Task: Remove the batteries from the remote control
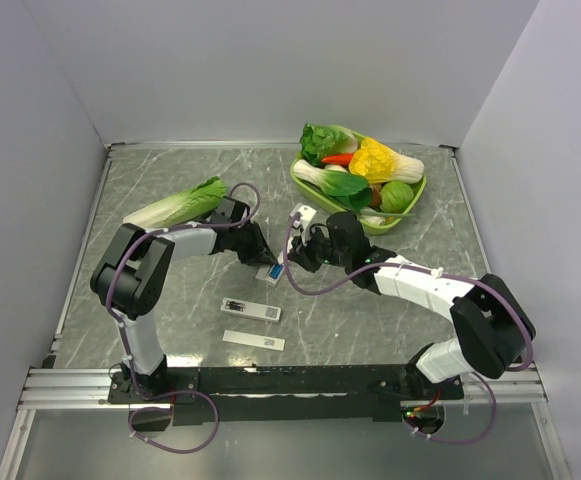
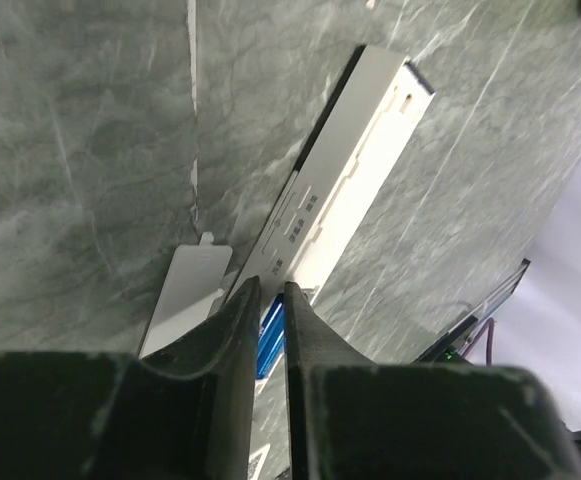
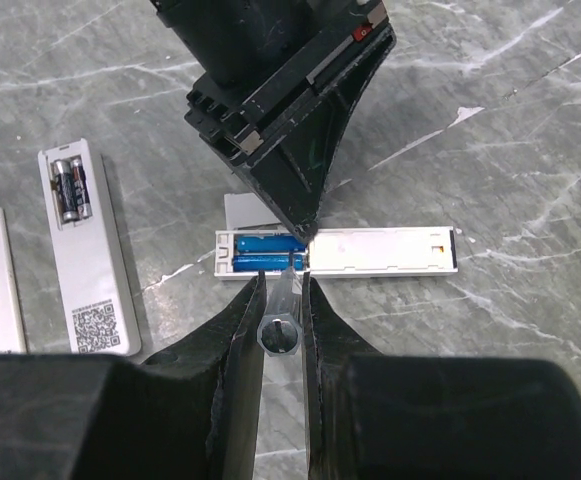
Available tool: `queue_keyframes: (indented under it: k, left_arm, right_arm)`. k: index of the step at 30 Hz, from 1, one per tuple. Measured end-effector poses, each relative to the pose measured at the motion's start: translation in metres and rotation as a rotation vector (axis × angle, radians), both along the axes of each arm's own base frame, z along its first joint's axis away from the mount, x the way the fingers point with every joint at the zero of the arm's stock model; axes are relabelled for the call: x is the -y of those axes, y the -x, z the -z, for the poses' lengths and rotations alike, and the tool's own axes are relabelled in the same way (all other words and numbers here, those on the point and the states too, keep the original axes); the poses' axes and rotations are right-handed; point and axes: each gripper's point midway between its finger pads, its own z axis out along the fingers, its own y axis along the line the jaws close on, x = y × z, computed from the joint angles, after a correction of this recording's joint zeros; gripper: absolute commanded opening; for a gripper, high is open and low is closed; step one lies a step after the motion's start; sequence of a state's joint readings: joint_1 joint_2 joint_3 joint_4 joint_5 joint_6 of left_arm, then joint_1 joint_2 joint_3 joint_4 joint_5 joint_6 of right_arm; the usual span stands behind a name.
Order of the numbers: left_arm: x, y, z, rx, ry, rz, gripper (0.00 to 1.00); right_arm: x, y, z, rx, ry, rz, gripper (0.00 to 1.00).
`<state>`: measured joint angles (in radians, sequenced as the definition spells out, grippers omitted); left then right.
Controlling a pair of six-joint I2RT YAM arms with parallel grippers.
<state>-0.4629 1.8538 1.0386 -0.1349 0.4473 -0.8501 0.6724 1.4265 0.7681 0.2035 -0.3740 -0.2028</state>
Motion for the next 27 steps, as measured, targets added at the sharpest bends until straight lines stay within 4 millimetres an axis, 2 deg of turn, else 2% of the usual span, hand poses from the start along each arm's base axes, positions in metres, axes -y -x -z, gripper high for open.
queue_keyframes:
  k: [8,10,11,14,15,19,23,25,27]
  left_arm:
    - [0.0,-0.003,-0.001,0.013,0.025,-0.002,0.16]
    - [0.0,-0.003,-0.001,0.014,0.028,-0.003,0.22]
    - [0.0,-0.003,-0.001,0.014,0.028,-0.003,0.31]
    - [-0.001,-0.001,0.002,0.006,0.017,-0.009,0.44]
    - [-0.002,0.0,0.003,0.003,0.01,-0.01,0.46]
    - [-0.004,0.006,0.002,-0.023,-0.026,-0.013,0.46]
    - [-0.007,-0.005,-0.018,0.02,-0.062,-0.038,0.47]
    - [-0.008,-0.012,-0.029,0.052,-0.071,-0.054,0.45]
    - [-0.01,-0.016,-0.036,0.074,-0.078,-0.067,0.38]
  right_arm:
    - [0.001,-0.003,0.001,-0.027,-0.016,0.046,0.0]
    - [0.001,-0.004,0.001,-0.028,-0.015,0.047,0.0]
    - [0.001,-0.004,0.001,-0.028,-0.014,0.046,0.0]
    - [0.0,-0.003,0.001,-0.032,-0.006,0.046,0.0]
    - [-0.001,-0.003,0.001,-0.032,-0.003,0.044,0.0]
    - [-0.001,-0.001,0.0,-0.038,0.014,0.04,0.0]
    - [-0.001,0.0,-0.001,-0.046,0.038,0.028,0.0]
    - [-0.001,0.0,-0.001,-0.051,0.047,0.025,0.0]
    - [-0.002,0.0,-0.002,-0.05,0.05,0.021,0.0]
